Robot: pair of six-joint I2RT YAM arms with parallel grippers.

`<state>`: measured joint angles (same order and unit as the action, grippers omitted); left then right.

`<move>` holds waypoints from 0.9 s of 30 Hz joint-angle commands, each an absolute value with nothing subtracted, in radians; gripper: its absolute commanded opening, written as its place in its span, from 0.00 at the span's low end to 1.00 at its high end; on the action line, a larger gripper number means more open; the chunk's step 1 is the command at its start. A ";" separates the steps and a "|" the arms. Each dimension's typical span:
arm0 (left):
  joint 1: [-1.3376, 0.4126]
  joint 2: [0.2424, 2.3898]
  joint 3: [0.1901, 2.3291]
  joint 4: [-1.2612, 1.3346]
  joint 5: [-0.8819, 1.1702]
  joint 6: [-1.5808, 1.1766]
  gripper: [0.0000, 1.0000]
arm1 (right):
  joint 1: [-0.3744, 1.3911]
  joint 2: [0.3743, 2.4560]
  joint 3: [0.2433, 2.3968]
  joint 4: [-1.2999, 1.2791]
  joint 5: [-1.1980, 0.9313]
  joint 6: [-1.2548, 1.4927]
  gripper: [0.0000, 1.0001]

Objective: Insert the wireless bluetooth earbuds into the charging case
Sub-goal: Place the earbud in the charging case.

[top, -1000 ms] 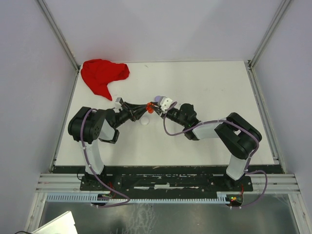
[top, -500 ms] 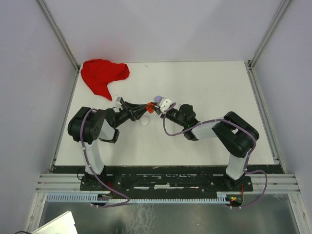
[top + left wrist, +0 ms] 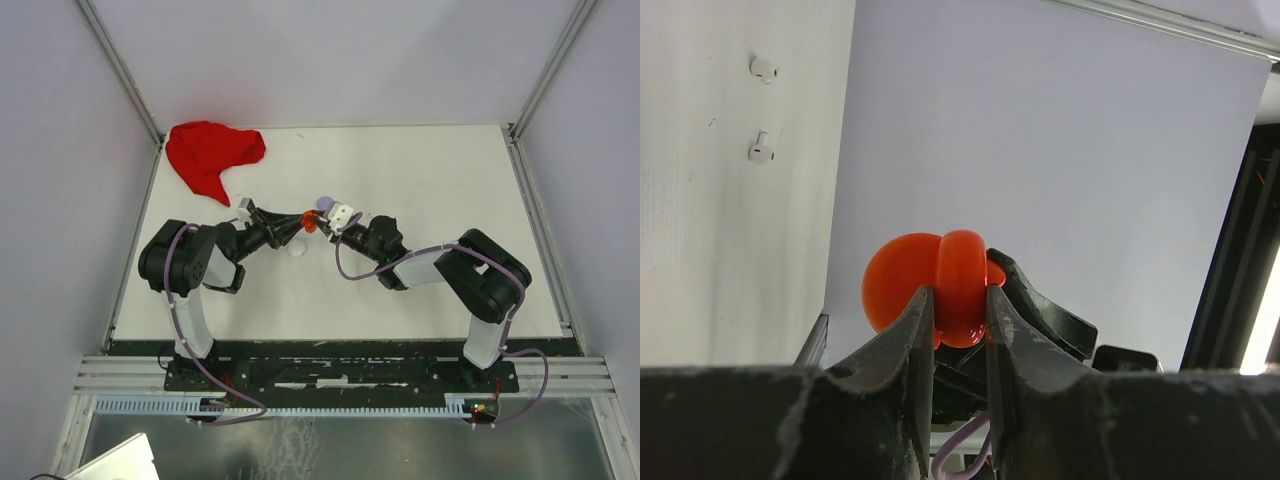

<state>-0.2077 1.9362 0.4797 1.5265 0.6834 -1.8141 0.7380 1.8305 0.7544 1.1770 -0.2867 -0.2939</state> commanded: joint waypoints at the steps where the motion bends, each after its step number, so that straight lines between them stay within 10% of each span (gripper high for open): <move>1: -0.212 1.885 0.483 1.730 0.679 -1.854 0.03 | 0.742 1.805 0.728 1.216 -0.282 -0.296 0.01; 27: -0.212 1.950 0.495 1.730 0.680 -1.836 0.03 | 0.742 1.761 0.725 1.226 -0.297 -0.292 0.01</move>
<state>-0.2119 1.9381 0.4759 1.5265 0.6830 -1.8137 0.7380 1.7996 0.7063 1.2030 -0.2840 -0.2962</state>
